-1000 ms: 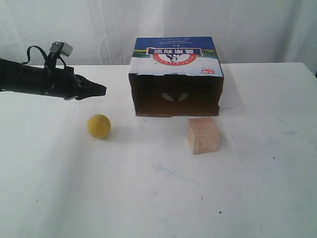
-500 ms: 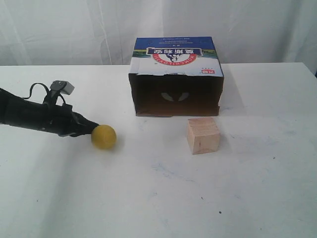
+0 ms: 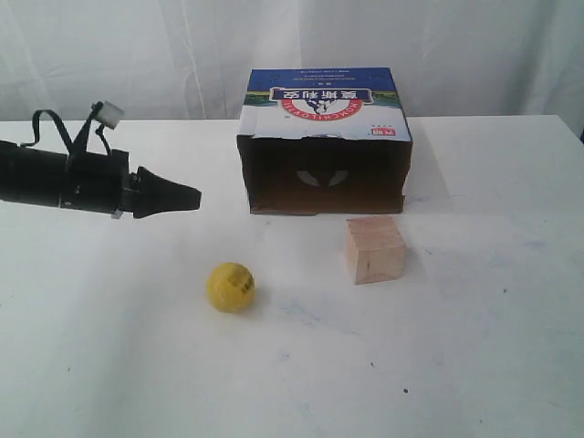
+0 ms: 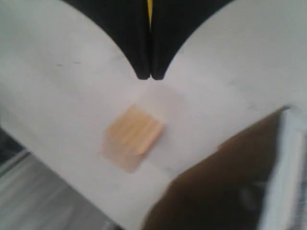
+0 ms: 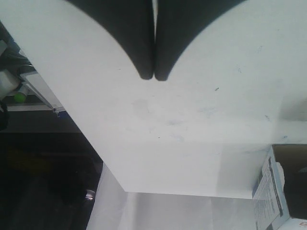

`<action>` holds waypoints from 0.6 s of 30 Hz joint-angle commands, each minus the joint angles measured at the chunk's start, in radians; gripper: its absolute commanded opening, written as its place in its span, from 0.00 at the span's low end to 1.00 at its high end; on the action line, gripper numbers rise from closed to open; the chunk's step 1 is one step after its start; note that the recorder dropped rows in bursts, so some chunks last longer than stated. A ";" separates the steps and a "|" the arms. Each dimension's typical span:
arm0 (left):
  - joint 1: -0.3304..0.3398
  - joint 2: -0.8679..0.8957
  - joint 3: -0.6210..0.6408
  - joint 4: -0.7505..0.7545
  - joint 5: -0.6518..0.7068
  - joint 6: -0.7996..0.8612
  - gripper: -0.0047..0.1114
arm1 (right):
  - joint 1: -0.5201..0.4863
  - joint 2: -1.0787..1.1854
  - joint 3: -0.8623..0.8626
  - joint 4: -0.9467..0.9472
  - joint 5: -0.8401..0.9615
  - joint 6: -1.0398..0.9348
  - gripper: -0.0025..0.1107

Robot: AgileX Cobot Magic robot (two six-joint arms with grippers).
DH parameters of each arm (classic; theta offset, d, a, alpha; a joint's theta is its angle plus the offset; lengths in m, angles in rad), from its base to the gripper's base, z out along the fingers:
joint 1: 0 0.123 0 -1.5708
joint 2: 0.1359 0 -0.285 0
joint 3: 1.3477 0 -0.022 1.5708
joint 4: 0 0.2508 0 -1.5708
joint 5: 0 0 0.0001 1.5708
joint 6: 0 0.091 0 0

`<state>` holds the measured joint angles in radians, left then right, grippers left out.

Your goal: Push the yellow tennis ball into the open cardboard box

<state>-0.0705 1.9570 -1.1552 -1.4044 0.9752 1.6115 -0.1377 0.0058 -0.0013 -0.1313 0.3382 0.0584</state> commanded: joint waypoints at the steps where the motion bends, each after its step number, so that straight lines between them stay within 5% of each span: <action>1: -0.046 -0.018 0.036 0.013 0.217 -0.016 0.04 | -0.003 -0.006 0.001 0.000 -0.002 0.002 0.02; 11: -0.291 0.020 0.100 0.049 -0.015 0.041 0.04 | -0.003 -0.006 0.001 0.000 -0.002 0.002 0.02; 18: -0.371 0.068 0.096 0.061 -0.237 0.083 0.04 | -0.003 -0.006 0.001 0.000 -0.002 0.002 0.02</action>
<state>-0.4222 2.0107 -1.0614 -1.3383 0.8361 1.6661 -0.1377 0.0058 -0.0013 -0.1313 0.3382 0.0584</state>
